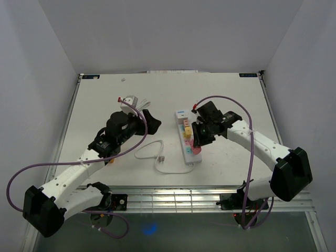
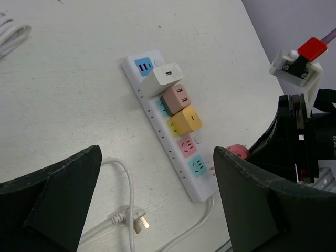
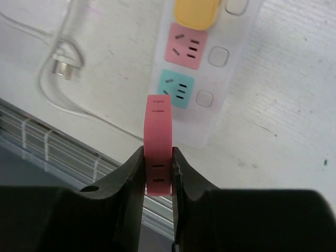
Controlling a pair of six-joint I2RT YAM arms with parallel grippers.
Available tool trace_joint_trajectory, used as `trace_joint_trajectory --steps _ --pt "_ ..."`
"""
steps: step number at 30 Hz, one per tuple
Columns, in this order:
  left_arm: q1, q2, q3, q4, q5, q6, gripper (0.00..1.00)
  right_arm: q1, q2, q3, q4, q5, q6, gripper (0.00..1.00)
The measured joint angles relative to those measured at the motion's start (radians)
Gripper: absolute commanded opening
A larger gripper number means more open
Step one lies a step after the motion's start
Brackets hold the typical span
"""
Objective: Insert the plug
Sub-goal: Adjust the plug, then insert the plug into the socket.
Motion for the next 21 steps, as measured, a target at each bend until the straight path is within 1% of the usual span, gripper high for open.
trace_joint_trajectory --steps 4,8,14,21 --pt "0.0 -0.002 -0.003 -0.019 -0.022 0.001 0.98 0.033 0.032 0.027 -0.092 0.114 0.017 0.08" --pt "0.0 -0.005 -0.019 -0.024 -0.036 0.001 0.98 0.057 0.034 0.035 -0.113 0.182 0.037 0.08" --pt "0.0 -0.006 -0.033 -0.03 -0.044 0.0 0.98 0.068 0.033 0.032 -0.105 0.235 0.071 0.08" --pt "0.0 -0.034 -0.068 -0.015 -0.045 -0.011 0.98 0.093 0.022 0.01 -0.039 0.252 0.095 0.08"
